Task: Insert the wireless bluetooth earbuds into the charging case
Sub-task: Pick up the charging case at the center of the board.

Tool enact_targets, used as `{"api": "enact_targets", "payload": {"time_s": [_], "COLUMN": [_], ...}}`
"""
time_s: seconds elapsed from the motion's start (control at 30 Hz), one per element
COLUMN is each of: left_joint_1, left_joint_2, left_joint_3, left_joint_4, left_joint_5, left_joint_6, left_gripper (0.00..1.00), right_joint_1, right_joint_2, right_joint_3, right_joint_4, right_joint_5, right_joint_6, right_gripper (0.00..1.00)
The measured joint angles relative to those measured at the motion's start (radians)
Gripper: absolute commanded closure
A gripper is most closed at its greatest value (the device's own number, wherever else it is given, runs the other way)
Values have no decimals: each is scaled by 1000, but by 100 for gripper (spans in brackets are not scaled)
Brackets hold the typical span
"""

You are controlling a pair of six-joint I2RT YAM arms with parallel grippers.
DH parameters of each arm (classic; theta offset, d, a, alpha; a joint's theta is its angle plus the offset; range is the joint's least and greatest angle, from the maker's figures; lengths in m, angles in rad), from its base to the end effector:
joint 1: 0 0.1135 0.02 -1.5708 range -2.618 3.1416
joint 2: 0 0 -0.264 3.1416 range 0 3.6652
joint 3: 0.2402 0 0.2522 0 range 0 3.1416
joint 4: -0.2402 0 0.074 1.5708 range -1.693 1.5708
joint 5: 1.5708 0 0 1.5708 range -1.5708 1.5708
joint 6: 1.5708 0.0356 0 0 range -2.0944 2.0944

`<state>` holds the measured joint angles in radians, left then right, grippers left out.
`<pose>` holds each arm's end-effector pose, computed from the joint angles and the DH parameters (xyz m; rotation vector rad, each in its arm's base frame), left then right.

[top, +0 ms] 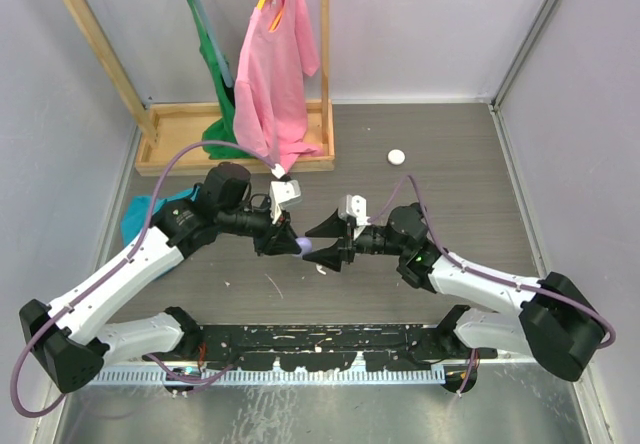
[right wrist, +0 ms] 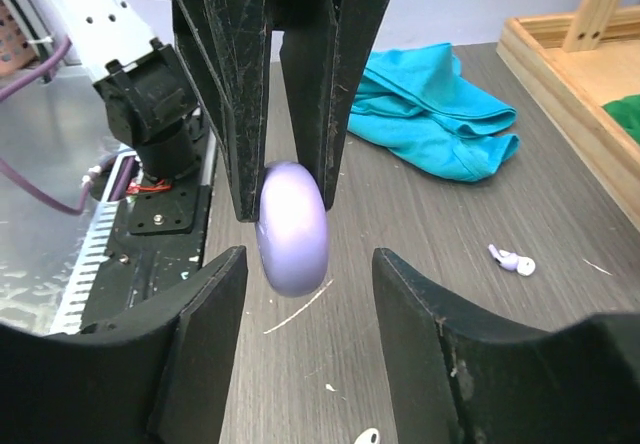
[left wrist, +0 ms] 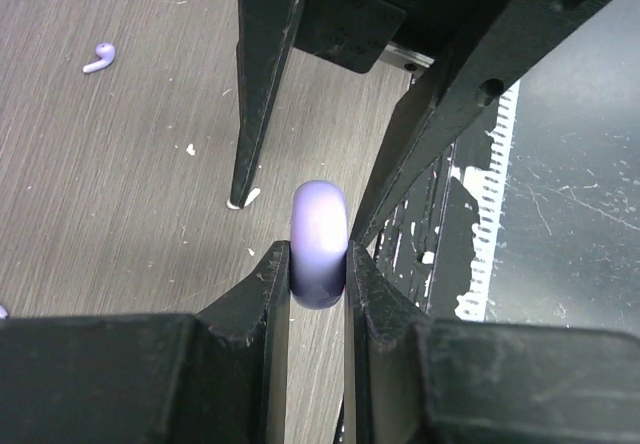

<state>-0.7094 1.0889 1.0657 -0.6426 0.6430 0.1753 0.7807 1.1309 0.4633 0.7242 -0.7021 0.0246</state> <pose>0.1565 -0.1625 0.3384 1.2850 1.8667 -1.0057 0.1530 0.1839 0.2536 -1.1202 1.2079 1.1545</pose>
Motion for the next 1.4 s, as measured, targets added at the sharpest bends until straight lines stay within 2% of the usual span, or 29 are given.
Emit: {"api": "enact_targets", "payload": {"time_s": [0.13, 0.43, 0.57, 0.67, 0.73, 0.87, 1.0, 1.13, 1.4], "left_joint_1": [-10, -13, -16, -18, -19, -22, -22, -22, -22], "left_joint_2": [-5, -10, -10, -11, -15, -37, -83, -136, -158], "left_joint_3": [0, 0, 0, 0, 0, -18, -69, -140, -185], "left_joint_4": [2, 3, 2, 4, 8, 37, 113, 192, 266], "left_joint_5": [14, 27, 32, 36, 34, 14, -19, -69, -179], "left_joint_6": [9, 29, 34, 36, 35, 18, -32, -85, -158], "left_gripper": [99, 98, 95, 87, 78, 56, 43, 37, 37], "right_joint_1": [0, 0, 0, -2, -3, -4, -7, -11, -17], "right_joint_2": [15, 47, 55, 55, 55, 55, 54, 54, 54], "right_joint_3": [6, 23, 24, 24, 24, 24, 23, 16, 7], "right_joint_4": [1, 5, 10, 13, 18, 33, 39, 44, 58], "right_joint_5": [-35, -94, -118, -130, -131, -123, -103, -87, -75], "right_joint_6": [16, 40, 54, 62, 62, 61, 61, 61, 61], "right_gripper": [48, 64, 75, 86, 90, 94, 96, 96, 97]}}
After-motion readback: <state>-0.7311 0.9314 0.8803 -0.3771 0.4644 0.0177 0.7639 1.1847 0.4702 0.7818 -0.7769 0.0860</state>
